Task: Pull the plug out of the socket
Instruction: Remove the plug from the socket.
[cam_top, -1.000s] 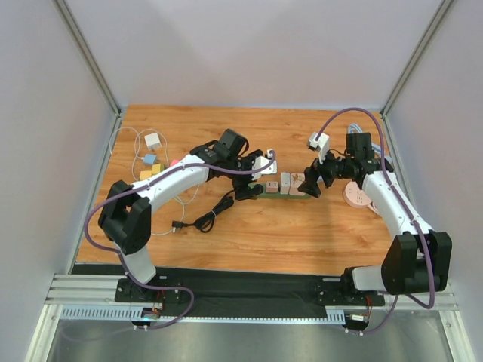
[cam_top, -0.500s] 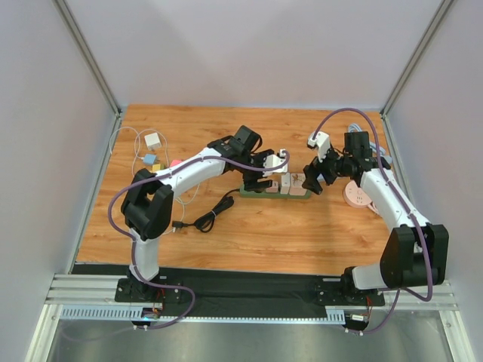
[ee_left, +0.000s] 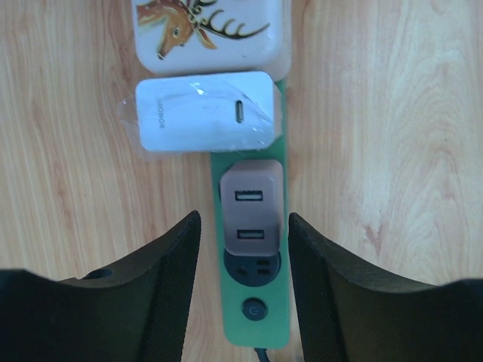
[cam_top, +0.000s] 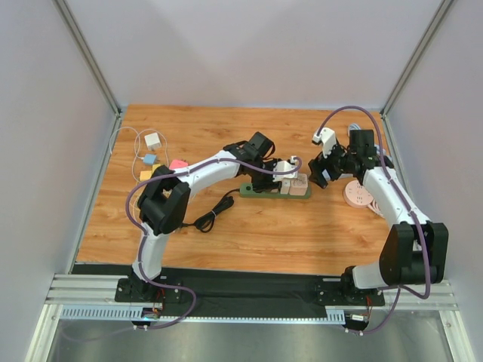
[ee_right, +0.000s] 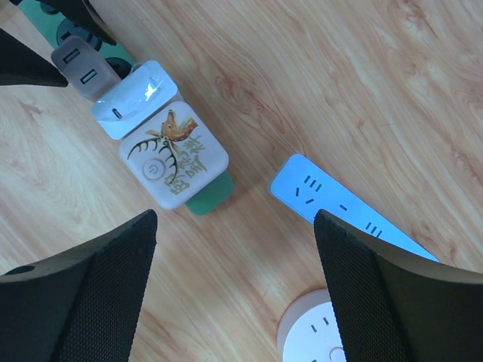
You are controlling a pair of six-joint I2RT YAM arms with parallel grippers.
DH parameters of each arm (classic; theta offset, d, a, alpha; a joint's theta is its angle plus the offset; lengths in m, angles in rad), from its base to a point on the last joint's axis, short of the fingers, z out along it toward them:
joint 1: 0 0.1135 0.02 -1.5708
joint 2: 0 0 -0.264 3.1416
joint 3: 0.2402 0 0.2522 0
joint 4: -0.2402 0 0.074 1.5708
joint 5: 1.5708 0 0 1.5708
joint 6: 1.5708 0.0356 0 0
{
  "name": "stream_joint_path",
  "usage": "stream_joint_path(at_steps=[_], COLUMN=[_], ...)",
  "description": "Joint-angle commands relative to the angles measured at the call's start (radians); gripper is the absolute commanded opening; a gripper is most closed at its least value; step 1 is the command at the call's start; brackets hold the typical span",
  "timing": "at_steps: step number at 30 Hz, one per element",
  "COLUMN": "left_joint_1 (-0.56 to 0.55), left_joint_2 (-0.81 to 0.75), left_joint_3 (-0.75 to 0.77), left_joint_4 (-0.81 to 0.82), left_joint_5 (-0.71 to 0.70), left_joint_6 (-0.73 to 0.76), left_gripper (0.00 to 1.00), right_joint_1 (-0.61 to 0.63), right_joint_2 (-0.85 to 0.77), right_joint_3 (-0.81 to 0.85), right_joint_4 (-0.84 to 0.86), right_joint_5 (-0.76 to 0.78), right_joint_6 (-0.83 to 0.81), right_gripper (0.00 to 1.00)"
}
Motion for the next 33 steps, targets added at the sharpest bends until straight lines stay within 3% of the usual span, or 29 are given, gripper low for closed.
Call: stream_joint_path(at_steps=[1, 9, 13, 15, 16, 17, 21, 33], left_joint_1=[-0.012, -0.041, -0.047, -0.049, -0.049, -0.049, -0.050, -0.050], left_joint_2=[0.030, 0.070, 0.079, 0.078, 0.079, 0.079, 0.078, 0.024], left_joint_3=[0.076, 0.100, 0.096, 0.094, 0.094, 0.094, 0.094, 0.042], left_joint_4=[0.004, -0.008, -0.010, -0.011, -0.010, -0.010, -0.013, 0.055], left_joint_5=[-0.020, -0.041, -0.046, -0.046, -0.043, -0.043, -0.052, -0.044], left_joint_6=[-0.031, -0.030, -0.033, -0.036, -0.036, -0.039, -0.042, -0.140], left_gripper=[0.56, 0.56, 0.56, 0.48, 0.34, 0.27, 0.00, 0.00], right_joint_1=[-0.023, -0.030, -0.032, -0.032, -0.032, -0.032, -0.032, -0.046], right_joint_2=[0.010, 0.025, 0.047, 0.062, 0.082, 0.093, 0.143, 0.283], right_joint_3=[0.044, 0.052, 0.061, 0.073, 0.079, 0.085, 0.102, 0.102], right_joint_4=[0.042, 0.031, 0.026, 0.020, 0.013, 0.006, -0.004, 0.049], right_joint_5=[0.016, -0.022, -0.065, -0.114, -0.131, -0.175, -0.274, -0.533], right_joint_6=[-0.010, -0.010, -0.010, -0.010, -0.010, 0.347, 0.406, 0.574], right_gripper=[0.85, 0.80, 0.72, 0.65, 0.60, 0.58, 0.49, 0.15])
